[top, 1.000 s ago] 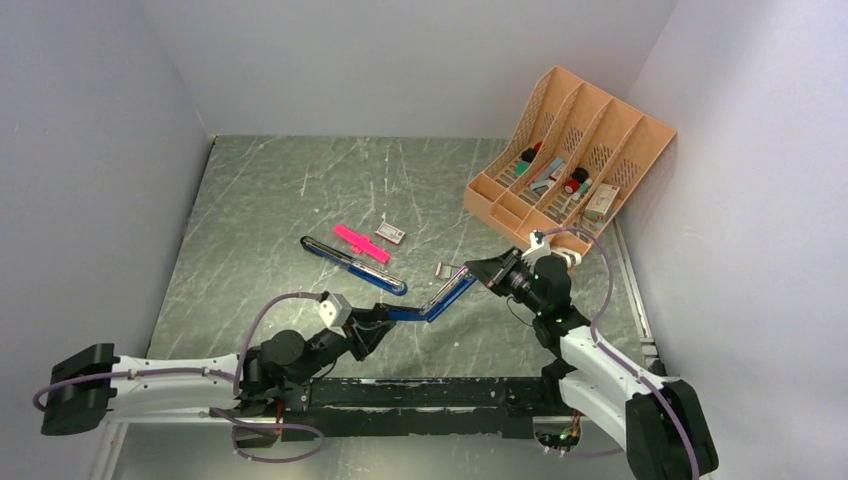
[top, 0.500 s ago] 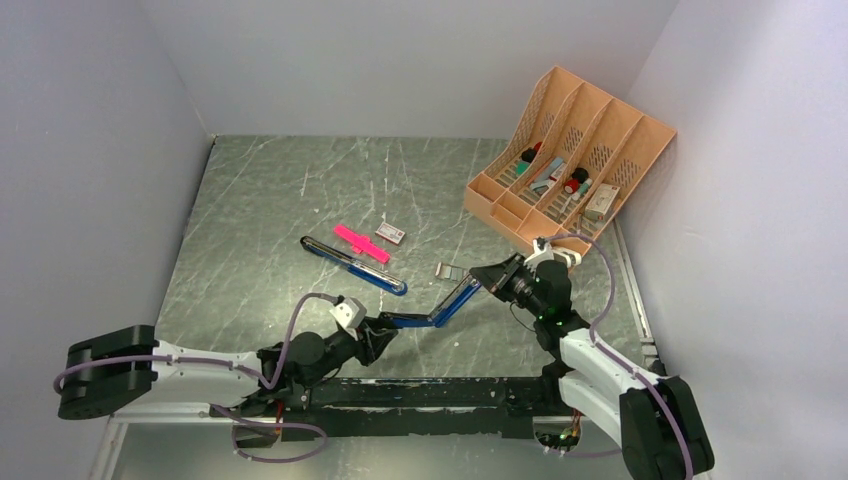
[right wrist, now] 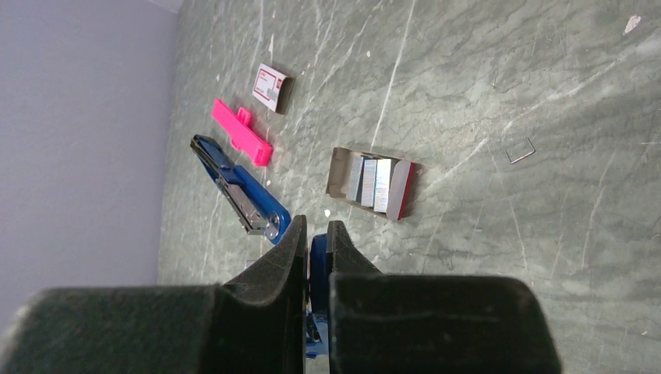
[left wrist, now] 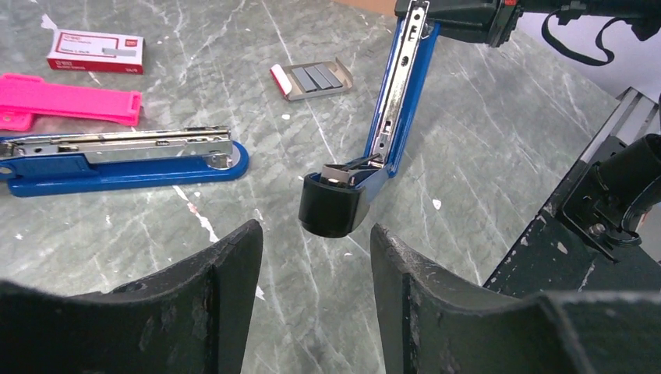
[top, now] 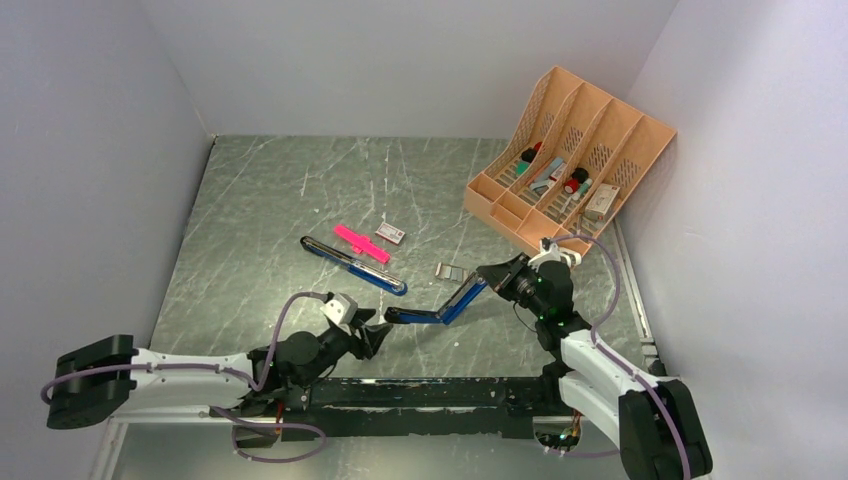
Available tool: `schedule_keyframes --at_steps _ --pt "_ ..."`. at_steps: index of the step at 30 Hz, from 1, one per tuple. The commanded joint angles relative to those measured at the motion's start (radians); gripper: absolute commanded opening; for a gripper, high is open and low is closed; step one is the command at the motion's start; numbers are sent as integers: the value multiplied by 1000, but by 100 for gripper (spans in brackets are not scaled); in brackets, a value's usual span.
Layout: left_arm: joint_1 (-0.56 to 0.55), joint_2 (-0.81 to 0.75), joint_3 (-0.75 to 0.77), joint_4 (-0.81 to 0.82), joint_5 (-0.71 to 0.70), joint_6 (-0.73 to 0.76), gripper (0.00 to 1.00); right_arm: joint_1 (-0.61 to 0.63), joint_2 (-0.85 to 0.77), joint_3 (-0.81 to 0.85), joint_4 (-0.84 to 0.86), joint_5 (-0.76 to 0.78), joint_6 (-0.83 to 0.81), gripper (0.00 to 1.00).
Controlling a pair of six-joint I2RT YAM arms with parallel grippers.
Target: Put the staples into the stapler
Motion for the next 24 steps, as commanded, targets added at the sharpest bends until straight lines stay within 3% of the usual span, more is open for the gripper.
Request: schedule_keyframes --at_steps 1,7,13,20,24 --pt "3 -96 65 -178 -42 50 58 -13 -14 -11 -17 32 -55 0" --pt "3 -127 188 -278 15 166 59 -13 -20 -4 -31 25 -82 0" --pt "3 105 320 -288 25 204 59 -12 -25 -5 -33 17 -84 0" --pt "4 388 374 -361 -143 4 58 -12 -21 -2 -28 2 -85 0" --pt "3 472 384 -415 -127 -122 54 -13 -27 6 -45 -2 -94 0"
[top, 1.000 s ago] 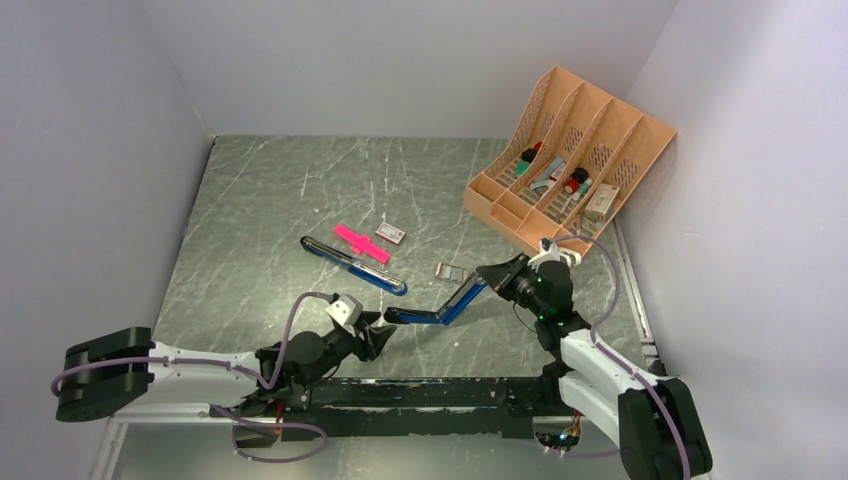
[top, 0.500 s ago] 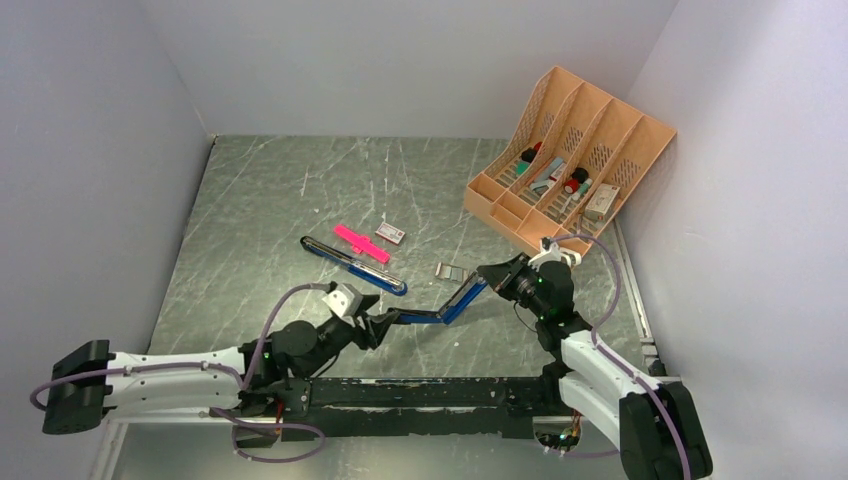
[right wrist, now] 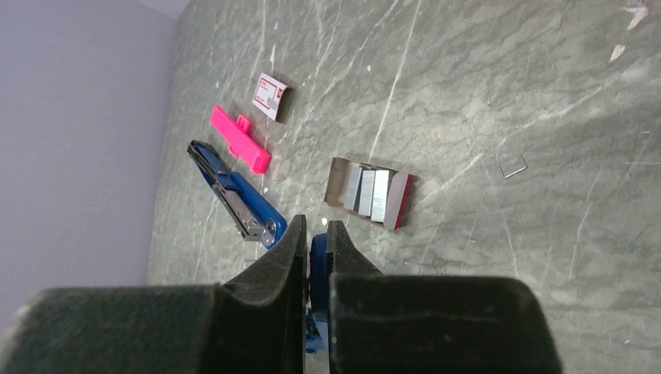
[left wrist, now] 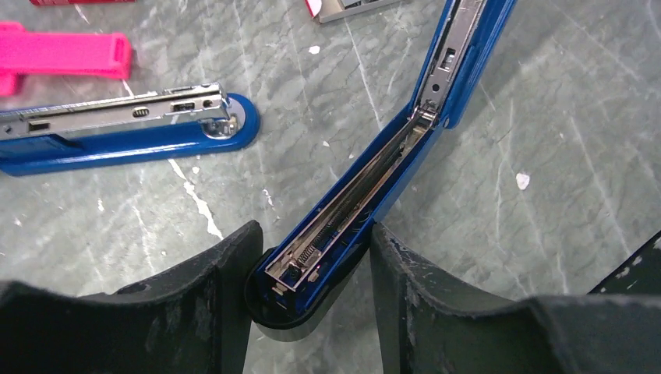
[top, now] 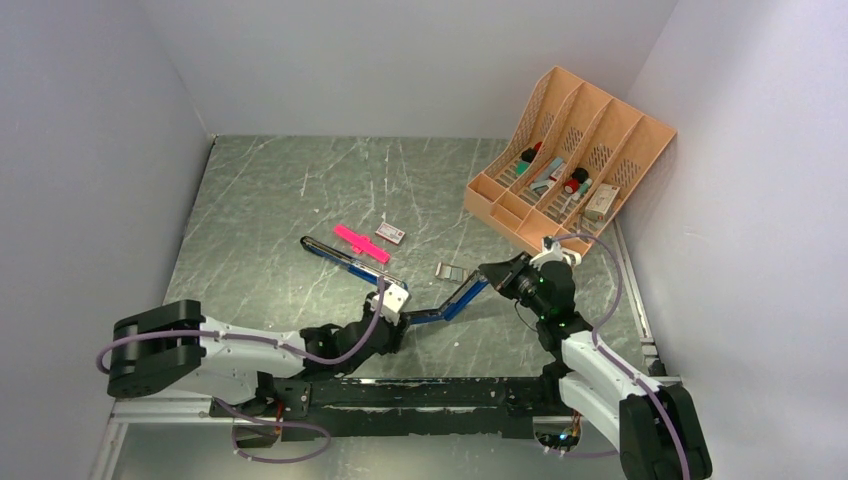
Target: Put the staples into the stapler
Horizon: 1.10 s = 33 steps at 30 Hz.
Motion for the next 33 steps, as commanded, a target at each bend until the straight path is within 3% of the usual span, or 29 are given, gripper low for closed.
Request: schedule_keyframes --at_steps 1,8,15,20,23,28,33 --pt "3 57 21 -66 -31 -150 53 -11 -10 6 -42 -2 -60 0" --pt "3 -29 -14 -24 8 -100 51 -10 -7 5 -35 -4 -61 0" --pt "3 -197 -58 89 83 29 59 -11 -2 1 -29 -13 -61 0" --pt "5 -284 -87 104 30 33 62 -9 3 -1 -22 -20 -61 0" --pt "12 -243 -70 60 -39 1 61 -10 4 -3 -20 -21 -59 0" --pt "14 -60 52 -178 -127 -123 56 -10 7 -2 -15 -27 -58 0" --pt "8 45 93 -218 -11 -120 50 -10 10 1 -13 -36 -57 0"
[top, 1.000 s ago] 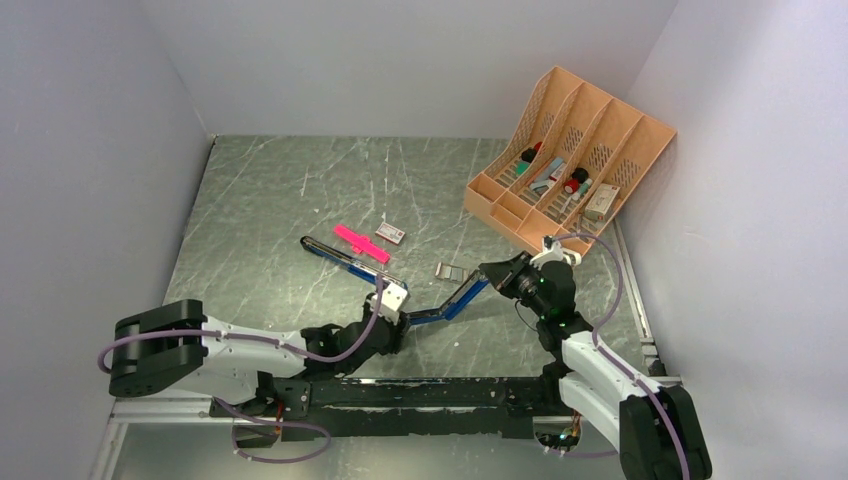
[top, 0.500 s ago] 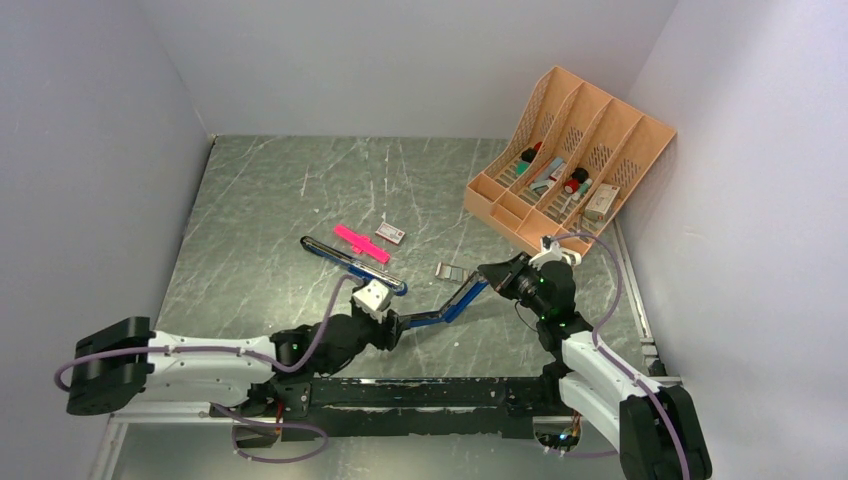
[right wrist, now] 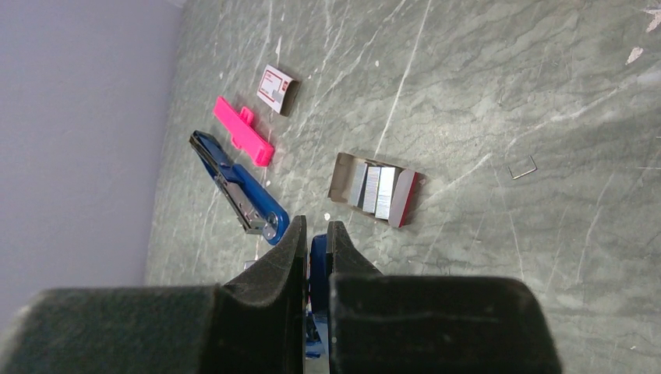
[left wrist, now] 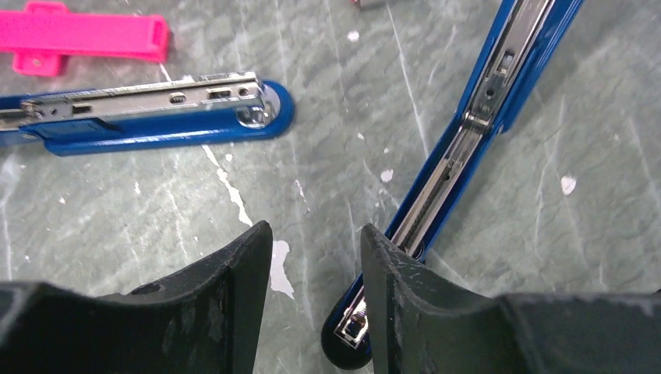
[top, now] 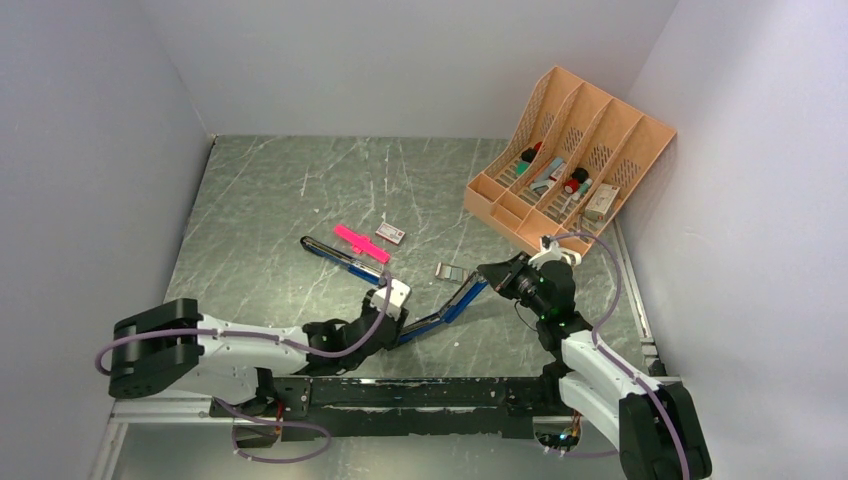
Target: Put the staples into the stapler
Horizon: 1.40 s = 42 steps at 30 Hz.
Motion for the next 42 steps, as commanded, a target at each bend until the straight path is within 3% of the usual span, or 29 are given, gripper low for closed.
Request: schedule_keyframes --at_steps 1,5,8,13,22,32,37,42 --pt "-7 37 25 -42 67 -19 50 -4 9 0 -26 -12 -35 0" --pt "-10 20 17 31 73 30 52 -3 0 -7 -26 -13 -27 0" --pt "-9 3 5 170 107 172 57 -4 0 -16 -20 -14 -22 0" --pt "12 34 17 388 358 369 67 -4 2 -26 -9 -25 -9 0" --pt "127 176 86 321 700 448 73 -4 10 -35 4 -45 -5 0" --pt "174 292 149 187 829 467 66 -4 25 -38 19 -61 -2 0" --pt "174 332 162 154 813 451 63 -3 22 -37 17 -59 -4 0" --pt "176 337 164 124 781 441 53 -3 25 -35 18 -62 -4 0"
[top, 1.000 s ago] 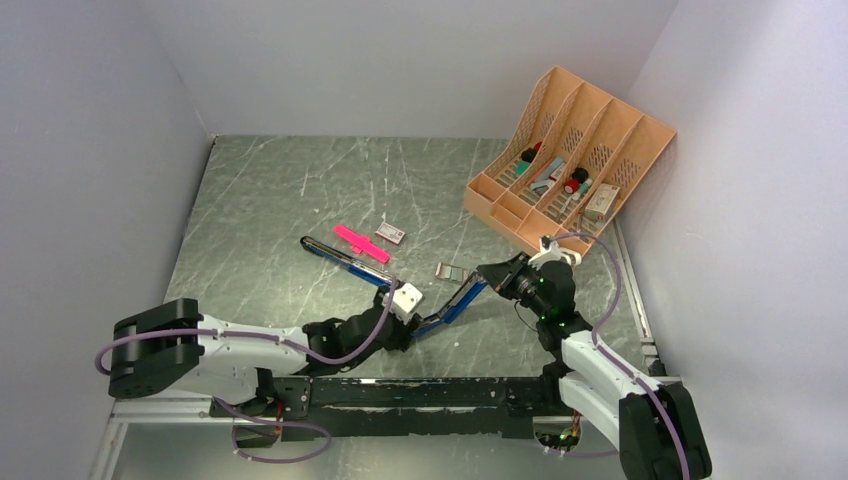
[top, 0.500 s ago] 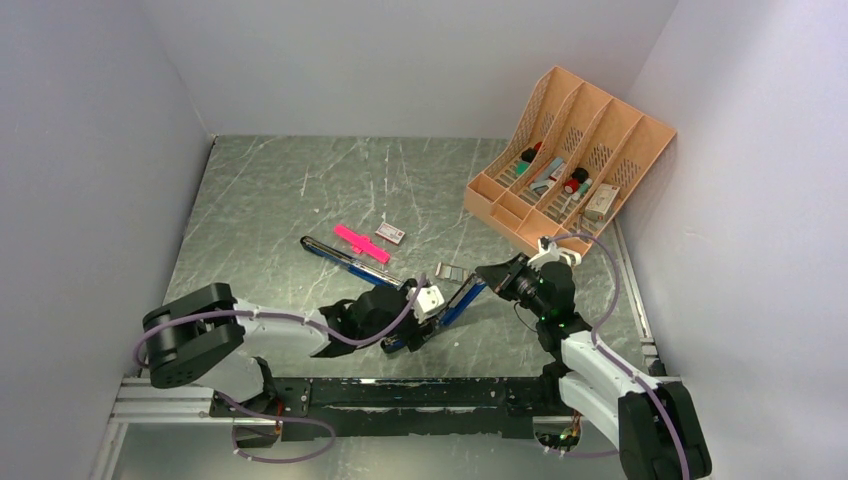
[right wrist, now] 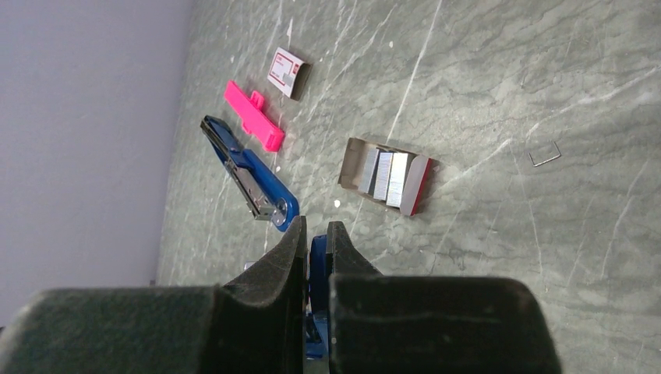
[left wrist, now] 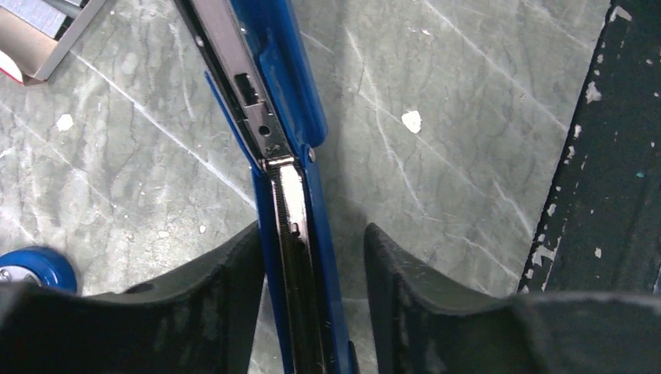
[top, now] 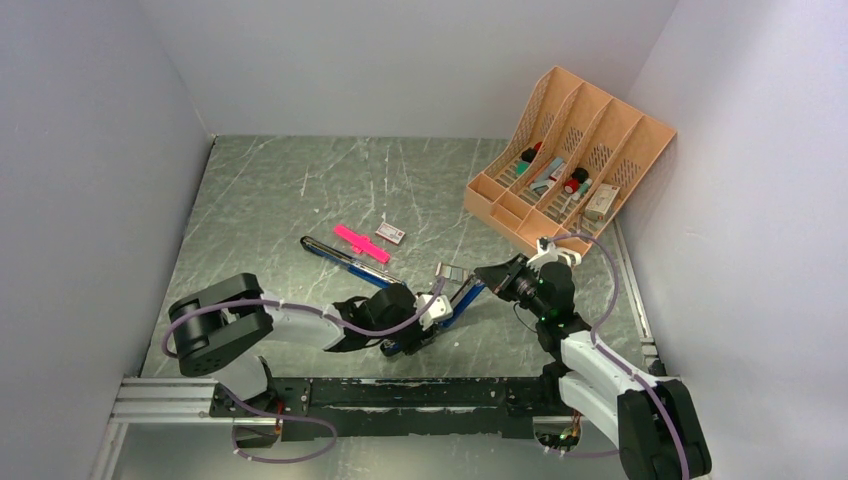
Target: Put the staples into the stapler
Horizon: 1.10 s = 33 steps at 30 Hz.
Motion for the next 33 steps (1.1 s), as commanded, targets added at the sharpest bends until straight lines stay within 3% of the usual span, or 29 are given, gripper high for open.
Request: schedule_keyframes --at_steps 1,6,9,12,16,26,33 --pt "6 2 28 -47 -2 -8 49 -3 5 -16 -21 -14 -24 0" --pt "26 -16 50 -124 4 0 19 -3 -9 -10 -39 -1 -32 0" --pt "43 -39 51 -162 27 -12 7 -3 -29 1 -71 24 -46 9" --pt "46 -68 29 -186 28 -6 7 -3 -61 28 -132 49 -72 21" --pt "46 -116 8 -243 16 38 7 -4 -130 74 -242 108 -119 30" --pt "48 -187 54 -333 84 236 8 -5 -255 157 -399 166 -190 37" --pt "49 -118 146 -475 76 374 18 -5 -323 146 -421 104 -192 40"
